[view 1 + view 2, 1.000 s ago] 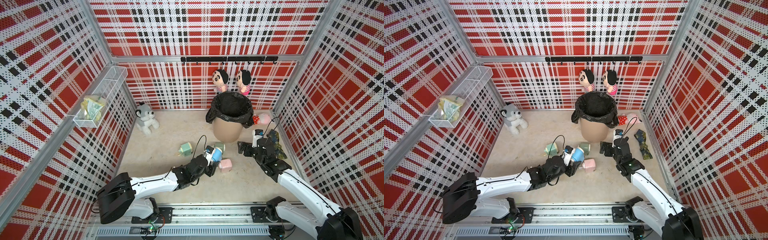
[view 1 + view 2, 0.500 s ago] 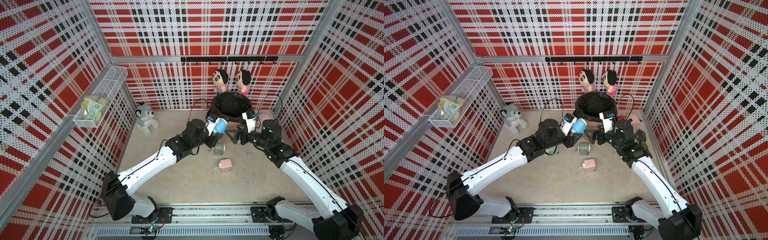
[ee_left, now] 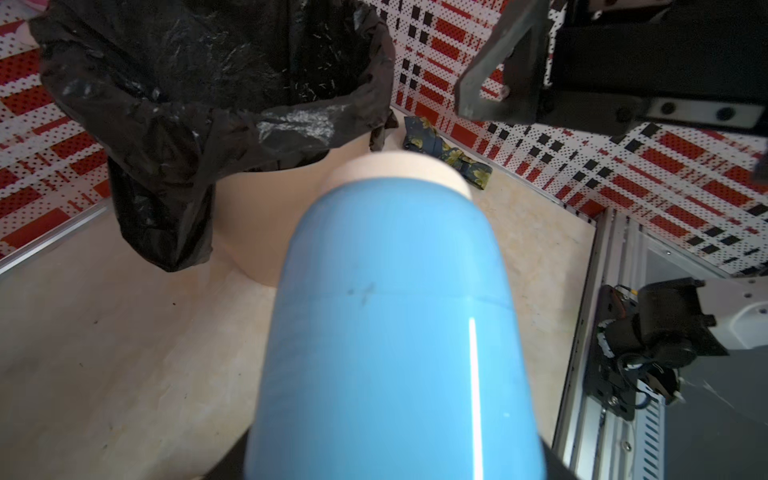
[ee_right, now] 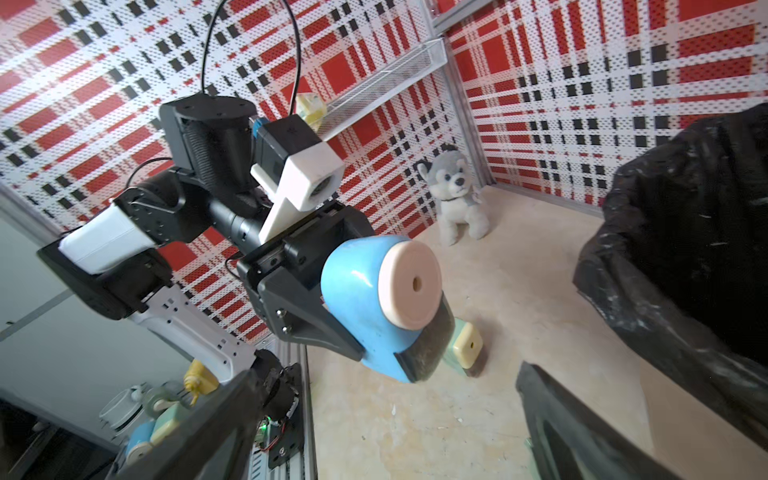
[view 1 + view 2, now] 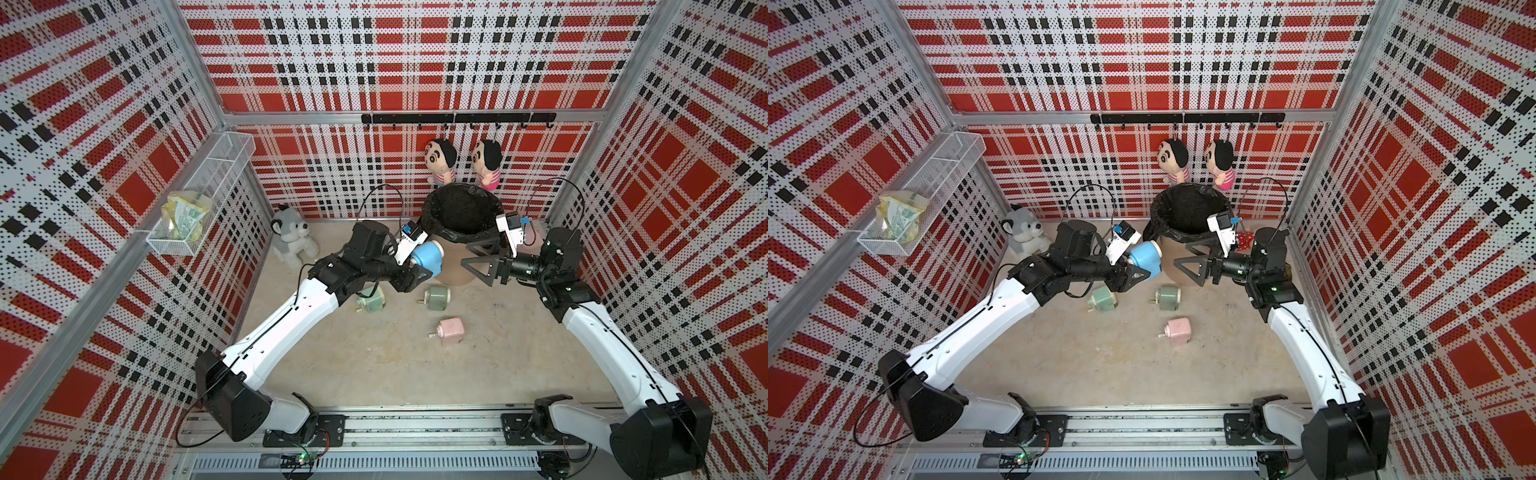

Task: Take out the pencil sharpener tray and clean the shavings
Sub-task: Open the container of the pencil sharpener.

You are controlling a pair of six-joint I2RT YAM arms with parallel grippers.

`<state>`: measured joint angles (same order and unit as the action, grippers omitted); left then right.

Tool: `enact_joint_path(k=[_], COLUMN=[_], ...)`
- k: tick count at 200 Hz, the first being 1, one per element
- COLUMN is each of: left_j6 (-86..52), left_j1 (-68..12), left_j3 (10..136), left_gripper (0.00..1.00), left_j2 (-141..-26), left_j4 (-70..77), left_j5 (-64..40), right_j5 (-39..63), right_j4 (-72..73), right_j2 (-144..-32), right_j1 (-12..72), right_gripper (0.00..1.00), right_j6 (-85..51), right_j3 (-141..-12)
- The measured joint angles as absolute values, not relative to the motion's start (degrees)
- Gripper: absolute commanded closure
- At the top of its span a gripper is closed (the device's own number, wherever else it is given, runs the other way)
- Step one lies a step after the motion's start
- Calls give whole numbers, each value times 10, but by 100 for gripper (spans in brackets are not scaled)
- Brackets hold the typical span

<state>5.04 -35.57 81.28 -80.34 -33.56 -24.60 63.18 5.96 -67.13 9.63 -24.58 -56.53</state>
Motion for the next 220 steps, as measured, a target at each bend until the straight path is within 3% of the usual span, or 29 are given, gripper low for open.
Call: enact_joint_path(k=[33, 82, 220], left_j6=[59, 63, 44], left_j1=[-339, -302, -319], left_j3=[813, 809, 747], left_gripper=[43, 41, 43], left_j2=[-768, -711, -690], left_j4=[-365, -375, -378], left_j5=[-299, -372, -449], right_j5=[662, 639, 646], right_j4=[124, 33, 23], right_j2=[-671, -679, -679], right_j1=[114, 206, 225], right_gripper=[0, 4, 12], right_j6=[-292, -206, -186], right_j3=[-510, -551, -575])
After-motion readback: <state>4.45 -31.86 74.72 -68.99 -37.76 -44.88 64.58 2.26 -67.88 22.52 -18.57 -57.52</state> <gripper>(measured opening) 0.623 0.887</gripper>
